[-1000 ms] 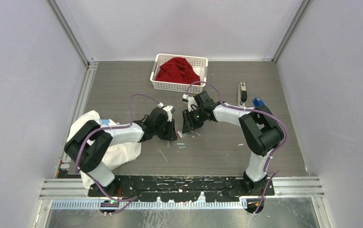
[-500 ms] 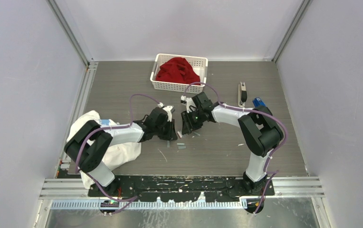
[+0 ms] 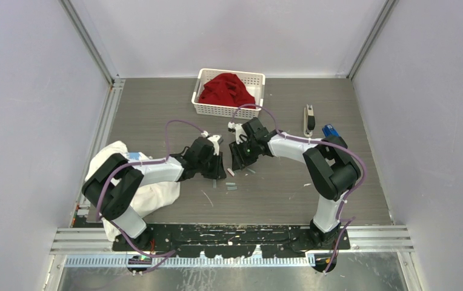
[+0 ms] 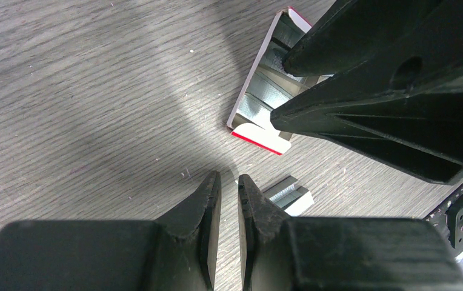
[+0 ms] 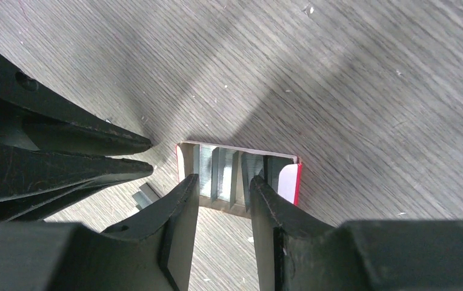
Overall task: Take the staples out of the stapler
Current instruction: Adjust the staple in the staple box.
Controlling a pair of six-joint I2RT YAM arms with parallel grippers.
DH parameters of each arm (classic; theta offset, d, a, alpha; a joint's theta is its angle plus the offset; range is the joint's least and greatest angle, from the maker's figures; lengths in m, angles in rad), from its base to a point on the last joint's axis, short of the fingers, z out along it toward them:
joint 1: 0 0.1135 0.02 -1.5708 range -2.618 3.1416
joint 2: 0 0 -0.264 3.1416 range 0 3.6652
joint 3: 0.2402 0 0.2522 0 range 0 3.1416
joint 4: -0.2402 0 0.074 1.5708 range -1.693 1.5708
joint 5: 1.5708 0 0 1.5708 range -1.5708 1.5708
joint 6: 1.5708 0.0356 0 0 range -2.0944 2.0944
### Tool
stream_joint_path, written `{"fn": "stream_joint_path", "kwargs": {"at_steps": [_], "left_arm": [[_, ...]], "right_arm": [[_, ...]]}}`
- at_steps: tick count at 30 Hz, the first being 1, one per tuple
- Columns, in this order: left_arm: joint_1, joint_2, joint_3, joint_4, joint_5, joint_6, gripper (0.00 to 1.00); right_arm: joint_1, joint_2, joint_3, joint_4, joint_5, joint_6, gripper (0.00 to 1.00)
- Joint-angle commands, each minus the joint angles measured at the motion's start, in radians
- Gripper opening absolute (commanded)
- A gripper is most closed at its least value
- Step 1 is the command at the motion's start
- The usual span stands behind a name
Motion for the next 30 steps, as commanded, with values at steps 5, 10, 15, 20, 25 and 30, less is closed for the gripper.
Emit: {"fn": "stream_joint_path", "kwargs": {"at_steps": [5,10,15,20,25,30], "left_arm": [[-0.002,0.009,0.011,-0.018,-0.026,0.022,0.18],[-0.003,0.008,0.011,-0.019,-0.025,0.022,0.18],[-0.002,0.006,0.011,-0.019,-0.024,0.023,0.18],[-0.003,0.008,0.011,-0.019,-0.025,0.022,0.18],[-0.003,0.010,0.011,-0.019,-0.025,0.021,0.18],[-0.003,0.007,0.010,-0.019,-0.026,0.022,0.18]], "right_arm": [[0.008,-0.053,0.034,0.002,0.059,-0.032,0.43],[0.008,-0.053,0.037,-0.001,0.078,-0.036,0.43],[0.008,-0.059,0.039,-0.004,0.083,-0.040,0.45],[0.008,-0.065,0.040,-0.005,0.086,-0.045,0.46],[0.008,-0.074,0.040,-0.005,0.092,-0.052,0.47],[0.008,-0.084,0.042,-0.006,0.082,-0.055,0.47]]}}
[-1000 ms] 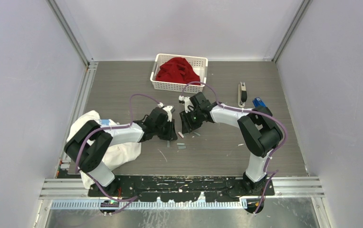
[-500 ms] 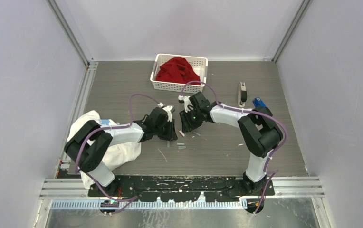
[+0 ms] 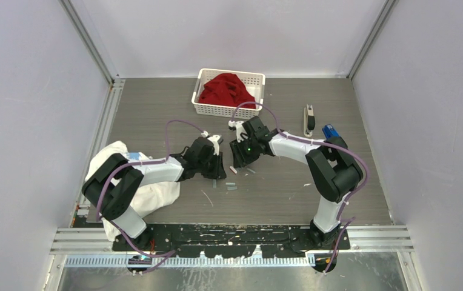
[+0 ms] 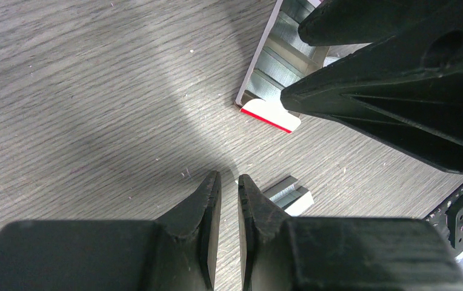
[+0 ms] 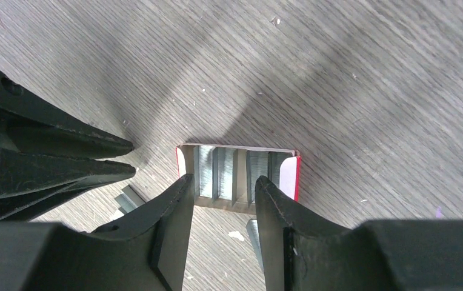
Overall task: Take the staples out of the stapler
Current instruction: Adjust the staple in the staple box.
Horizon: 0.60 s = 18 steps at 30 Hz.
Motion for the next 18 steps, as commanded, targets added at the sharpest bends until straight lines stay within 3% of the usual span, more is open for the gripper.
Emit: {"fn": "stream_joint_path", "kwargs": {"at_steps": [1,11,15,18], "left_arm": [[-0.002,0.006,0.010,-0.019,-0.025,0.023,0.18],[-0.002,0.003,0.010,-0.020,-0.026,0.021,0.18],[-0.003,0.003,0.010,-0.018,-0.026,0.021,0.18],[-0.003,0.003,0.009,-0.019,-0.024,0.020,0.18]], "right_arm": [[0.005,-0.065,0.034,0.007,0.001,-0.022,0.47],[0.004,-0.123,0.026,0.019,-0.002,-0.046,0.44],[0.005,-0.122,0.025,0.017,-0.031,-0.047,0.33],[0.005,-0.099,0.028,0.012,-0.044,-0.043,0.16]]}}
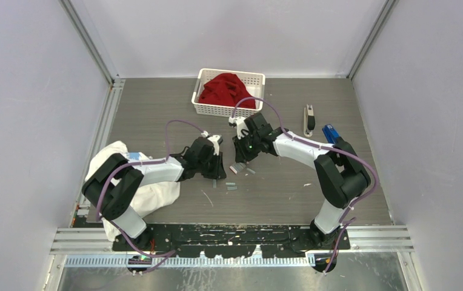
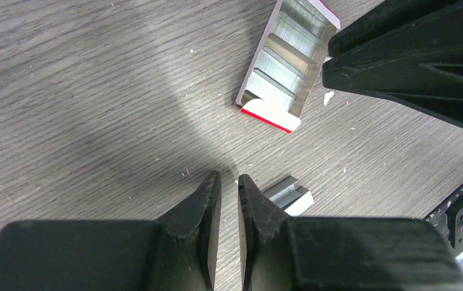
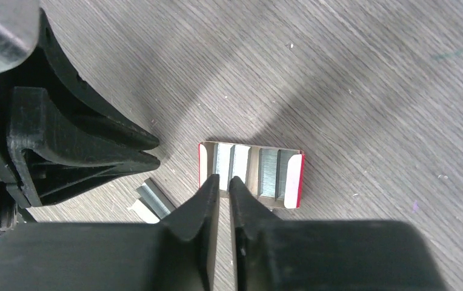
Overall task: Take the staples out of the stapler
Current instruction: Adjust the staple in the staple box.
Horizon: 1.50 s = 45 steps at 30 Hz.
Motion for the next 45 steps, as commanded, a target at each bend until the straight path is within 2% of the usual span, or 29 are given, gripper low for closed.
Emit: {"fn": "stream_joint_path", "kwargs": {"at_steps": [1,4,7,26,35,45], "left_arm": [[-0.003,0.003,0.010,-0.019,-0.023,0.020,0.18],[-0.003,0.003,0.008,-0.018,-0.026,0.020,0.18],[-0.002,0.008,0.009,-0.016,-0.022,0.020,0.18],[-0.003,0.009,0.011,-0.014,-0.019,0.020,0.18],[-0.003,0.009,0.011,-0.016,-0.020,0.021,0.18],[-0.003,0.008,0.010,-0.014,-0.019,0.021,0.18]], "right_arm": [[0.005,-0.013,0.029,0.010,-0.023,-0.009,0.12],[0.005,-0.008,0.031,0.006,0.007,-0.018,0.04],[0.005,0.003,0.034,0.001,0.015,-0.024,0.01],[0.026,0.066,0.048,-0.020,0.010,-0.033,0.01],[0.025,0.071,0.051,-0.015,-0.046,-0.011,0.04],[0.014,0.080,0.050,-0.010,-0.061,0.006,0.17]]}}
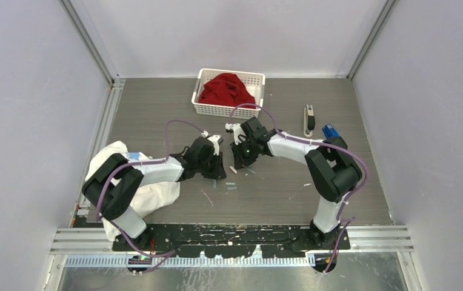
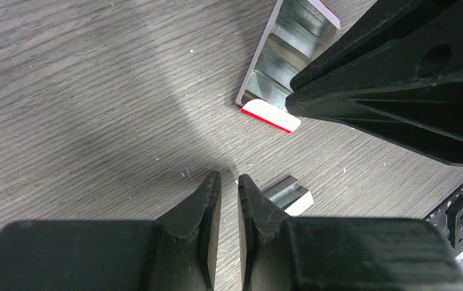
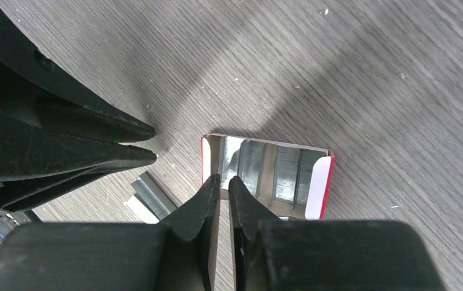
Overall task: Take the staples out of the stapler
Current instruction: Adjust the staple in the staple box.
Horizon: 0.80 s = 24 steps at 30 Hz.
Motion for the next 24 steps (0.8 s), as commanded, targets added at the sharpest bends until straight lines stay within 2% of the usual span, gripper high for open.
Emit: {"fn": "stream_joint_path", "kwargs": {"at_steps": [1,14,24], "left_arm": [[-0.002,0.008,0.010,-0.014,-0.019,0.021,0.18],[-0.002,0.007,0.007,-0.014,-0.020,0.021,0.18],[-0.002,0.015,0.008,-0.007,-0.014,0.020,0.18]], "right_arm": [[-0.005,0.000,0.039,0.024,-0.024,0.013,0.17],[-0.009,0.008,0.038,0.026,-0.024,0.015,0.24],[-0.011,0.017,0.040,0.026,-0.024,0.014,0.24]]}}
